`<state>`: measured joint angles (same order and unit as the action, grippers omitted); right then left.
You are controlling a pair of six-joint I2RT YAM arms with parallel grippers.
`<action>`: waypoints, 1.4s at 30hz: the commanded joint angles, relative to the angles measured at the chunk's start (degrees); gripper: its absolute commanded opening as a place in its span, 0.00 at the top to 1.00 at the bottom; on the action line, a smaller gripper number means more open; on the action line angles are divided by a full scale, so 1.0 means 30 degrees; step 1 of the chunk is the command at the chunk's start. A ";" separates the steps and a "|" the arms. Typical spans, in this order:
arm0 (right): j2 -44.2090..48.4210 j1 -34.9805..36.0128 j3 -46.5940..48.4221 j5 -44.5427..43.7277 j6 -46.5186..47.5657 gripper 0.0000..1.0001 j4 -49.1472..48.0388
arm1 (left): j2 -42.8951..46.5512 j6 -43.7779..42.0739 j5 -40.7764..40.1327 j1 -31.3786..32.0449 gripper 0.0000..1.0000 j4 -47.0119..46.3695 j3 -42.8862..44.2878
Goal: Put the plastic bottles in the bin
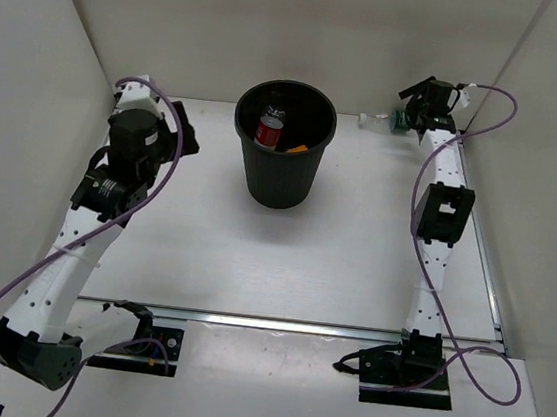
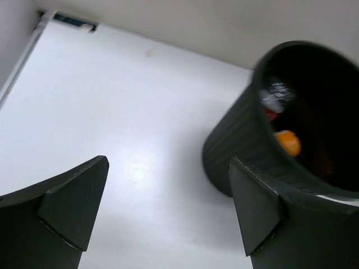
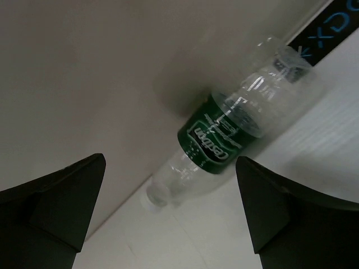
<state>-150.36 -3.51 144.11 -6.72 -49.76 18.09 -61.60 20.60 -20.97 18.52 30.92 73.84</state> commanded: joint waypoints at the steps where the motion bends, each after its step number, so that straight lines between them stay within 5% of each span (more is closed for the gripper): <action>1: -0.3186 0.0057 0.5239 0.0127 -0.3328 0.01 0.1996 | 0.1078 0.1248 -0.1038 -0.1015 0.01 0.2026 -0.1204; 11: -0.2408 0.0467 0.2325 -0.1389 -0.3657 0.00 0.0683 | 0.0408 0.1453 -0.0951 -0.1105 0.01 0.3464 -0.0649; 21: -0.4809 0.0377 0.2411 0.0480 -0.7023 0.02 -0.2187 | 0.1052 0.2069 -0.1124 -0.1223 0.01 0.4107 -0.0649; 23: -0.5160 0.0261 0.2703 0.0425 -0.7028 0.09 -0.2396 | 0.0935 0.2214 -0.0863 -0.1340 0.01 0.4283 -0.0271; 24: -0.5220 0.0203 0.3052 0.0395 -0.6766 0.20 -0.1874 | 0.0906 0.2157 -0.0919 -0.1341 0.01 0.4342 -0.0269; 26: -0.5162 0.0203 0.4193 0.0513 -0.5832 0.59 -0.0996 | 0.0935 0.2302 -0.1035 -0.1167 0.01 0.4256 -0.0356; 29: -0.4929 -0.0030 0.5804 -0.0159 -0.4598 0.76 0.1083 | 0.1256 0.2332 -0.0687 -0.1194 0.02 0.3787 -0.0707; 37: -0.1091 -0.0090 0.5752 -0.0251 -0.0006 0.79 0.3375 | 0.1931 0.2128 -0.0189 -0.1223 0.01 0.3317 -0.1119; 42: 0.2478 0.0172 0.5839 0.2585 0.3888 0.81 0.4691 | 0.2163 0.1747 -0.0012 -0.1193 0.02 0.3406 -0.1876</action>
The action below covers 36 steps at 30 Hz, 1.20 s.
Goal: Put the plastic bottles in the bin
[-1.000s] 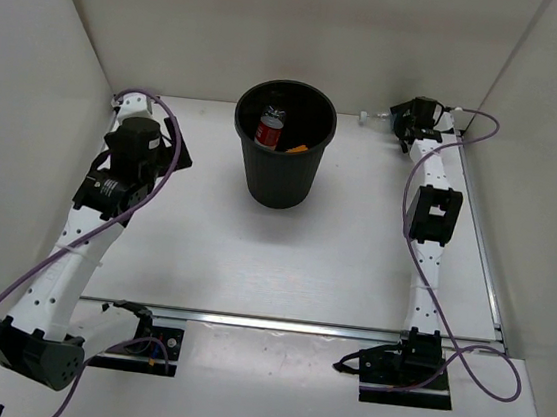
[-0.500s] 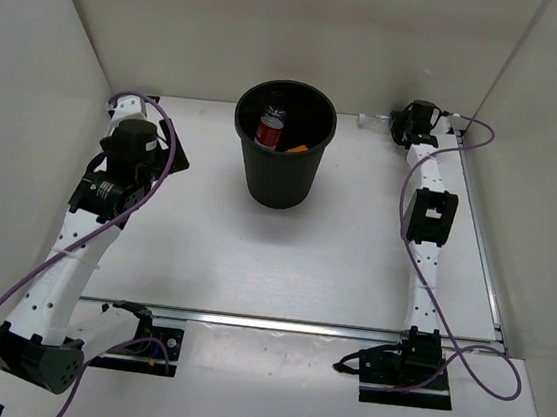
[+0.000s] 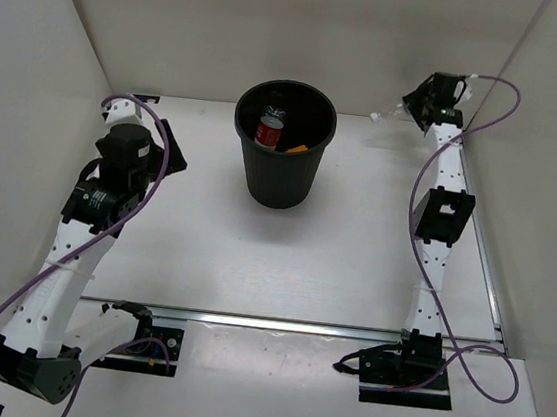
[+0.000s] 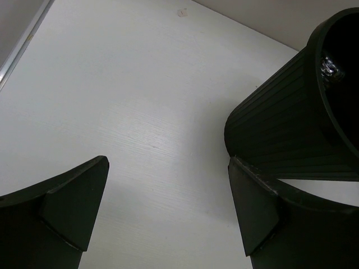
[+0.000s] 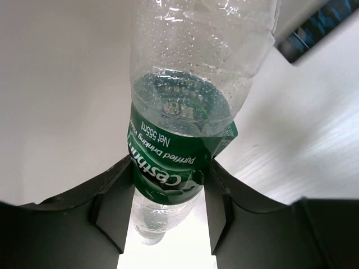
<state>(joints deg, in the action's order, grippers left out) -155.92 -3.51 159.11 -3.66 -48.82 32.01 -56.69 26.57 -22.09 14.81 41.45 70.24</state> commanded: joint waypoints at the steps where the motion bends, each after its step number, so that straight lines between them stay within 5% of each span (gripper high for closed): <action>1: 0.4741 0.0289 0.0841 0.1920 0.4689 0.81 0.0459 | 0.0700 -0.0271 0.0679 0.0015 0.01 -0.0251 -0.1113; 11: 1.0250 0.3769 -0.0883 1.1026 1.0761 0.79 0.0903 | -0.0412 -0.0508 0.2380 -0.2532 0.01 0.0217 -0.3811; 16: 0.9495 0.7347 -0.1385 1.1037 1.1877 0.80 0.1105 | -0.0849 -0.0769 0.3524 -0.3207 0.02 -0.0576 -0.4313; 20: 0.8935 0.9254 -0.1415 0.7965 1.2402 0.77 0.2102 | -0.1085 -0.1032 0.2851 -0.3061 0.01 -0.0398 -0.4047; 23: 0.9314 1.0075 -0.1531 0.5878 1.2697 0.60 0.2952 | -0.0909 -0.1266 0.3115 -0.3149 0.02 -0.0663 -0.4193; 25: 0.9664 1.0076 -0.1737 0.5935 1.2320 0.01 0.2982 | -0.0880 -0.1209 0.2970 -0.2944 0.01 -0.0459 -0.4048; 33: 1.3121 0.9140 -0.4340 0.4565 1.2666 0.01 0.3157 | -0.1670 -0.1210 0.4108 -0.2915 0.01 -0.0020 -0.2964; 36: 1.5345 0.7912 -0.6737 0.2775 1.2494 0.01 0.5493 | -0.2313 -0.1355 0.5161 -0.3178 0.01 0.0156 -0.2847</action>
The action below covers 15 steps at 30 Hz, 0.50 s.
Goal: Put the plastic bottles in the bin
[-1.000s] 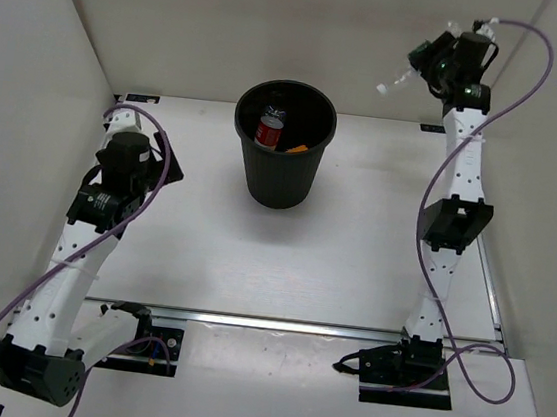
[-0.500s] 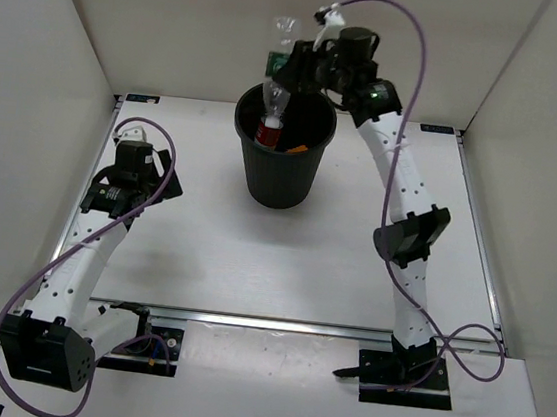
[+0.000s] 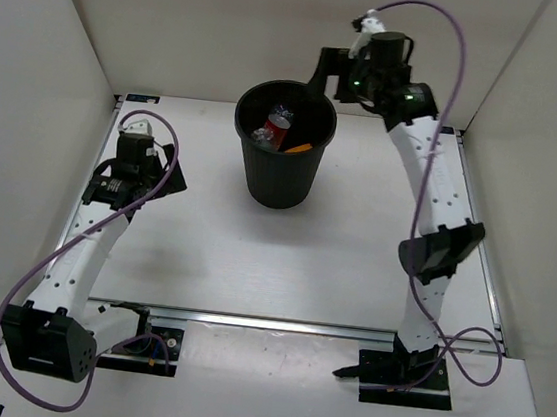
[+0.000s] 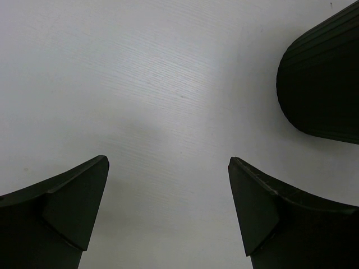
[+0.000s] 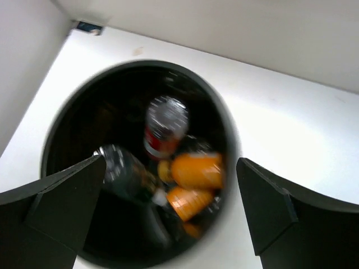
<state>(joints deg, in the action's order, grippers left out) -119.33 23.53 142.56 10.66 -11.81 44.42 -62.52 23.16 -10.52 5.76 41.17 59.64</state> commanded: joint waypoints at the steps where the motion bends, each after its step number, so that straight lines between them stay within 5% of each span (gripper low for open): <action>1: 0.3735 -0.1975 -0.1899 -0.2434 -0.0334 0.01 0.1973 | -0.0457 -0.0277 0.1398 -0.0162 0.01 0.0397 0.0717; 4: 0.6342 -0.4673 -0.7340 -0.3492 -0.1974 0.01 0.3647 | -0.0722 -0.0511 0.2332 -0.0512 0.01 0.0020 0.0483; 9: 1.2165 -0.8742 -1.8553 -0.3990 -0.2800 0.01 0.0876 | -0.0343 -0.0571 0.1697 -0.0602 0.01 -0.0011 0.0073; 15: 1.5926 -1.1559 -2.3113 -0.4137 -0.2302 0.01 -0.0074 | 0.0712 -0.0424 0.0903 -0.1012 0.02 -0.0246 -0.0338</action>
<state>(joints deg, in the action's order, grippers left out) -77.08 -8.80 73.60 -1.50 -18.68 48.82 -63.46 21.96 -5.58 3.25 41.52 59.07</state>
